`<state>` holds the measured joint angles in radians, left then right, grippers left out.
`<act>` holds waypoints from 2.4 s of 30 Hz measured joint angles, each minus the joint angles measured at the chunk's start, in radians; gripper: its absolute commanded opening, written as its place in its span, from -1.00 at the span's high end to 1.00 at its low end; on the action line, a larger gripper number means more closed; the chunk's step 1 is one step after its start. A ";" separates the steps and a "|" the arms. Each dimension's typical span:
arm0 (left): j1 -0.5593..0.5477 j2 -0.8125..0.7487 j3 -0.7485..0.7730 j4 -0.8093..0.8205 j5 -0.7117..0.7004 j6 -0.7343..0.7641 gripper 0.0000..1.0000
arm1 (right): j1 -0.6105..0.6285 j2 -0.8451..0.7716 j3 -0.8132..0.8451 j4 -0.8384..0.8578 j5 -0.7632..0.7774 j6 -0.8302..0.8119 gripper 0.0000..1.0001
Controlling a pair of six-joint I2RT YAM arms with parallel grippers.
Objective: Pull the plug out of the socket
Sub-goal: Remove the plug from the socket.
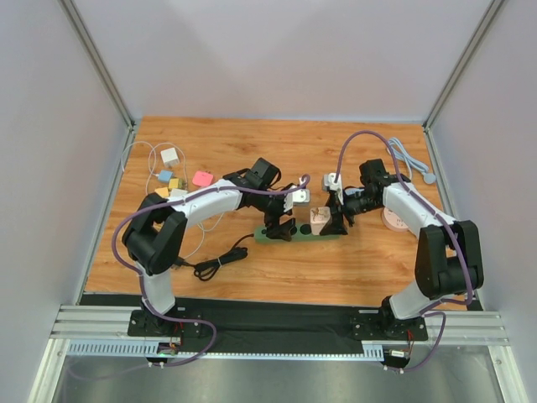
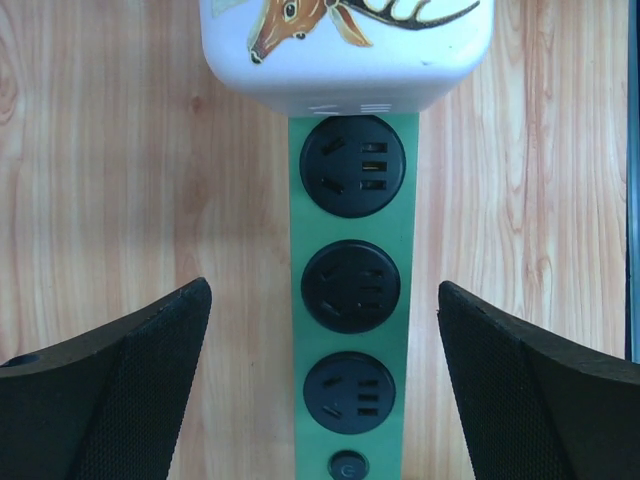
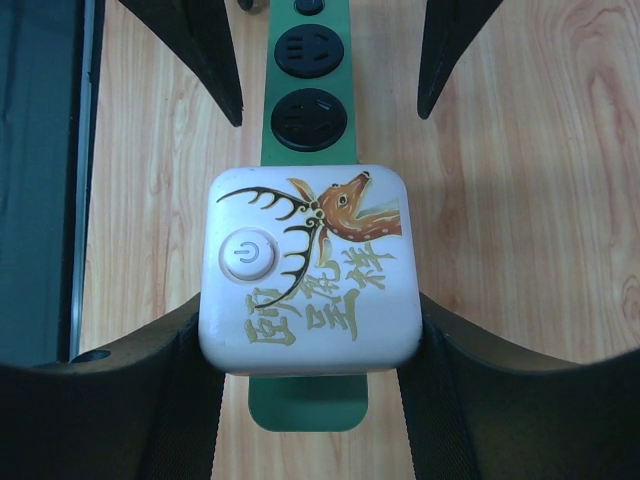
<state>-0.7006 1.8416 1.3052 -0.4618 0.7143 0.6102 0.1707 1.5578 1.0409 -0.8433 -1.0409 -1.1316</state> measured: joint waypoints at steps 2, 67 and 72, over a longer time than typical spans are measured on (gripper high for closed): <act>-0.005 0.009 0.008 -0.008 0.007 0.005 -0.93 | 0.000 0.000 0.000 -0.011 -0.010 -0.003 0.99; -0.025 0.184 0.237 -0.245 0.099 0.028 1.00 | -0.012 -0.204 -0.153 0.301 0.000 0.447 1.00; -0.010 0.188 0.245 -0.249 0.074 0.026 1.00 | -0.012 -0.111 -0.088 0.302 -0.016 0.449 1.00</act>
<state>-0.7109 2.0300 1.5505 -0.7113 0.7883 0.6365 0.1589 1.4464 0.9527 -0.5411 -1.0569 -0.6823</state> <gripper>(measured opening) 0.545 0.594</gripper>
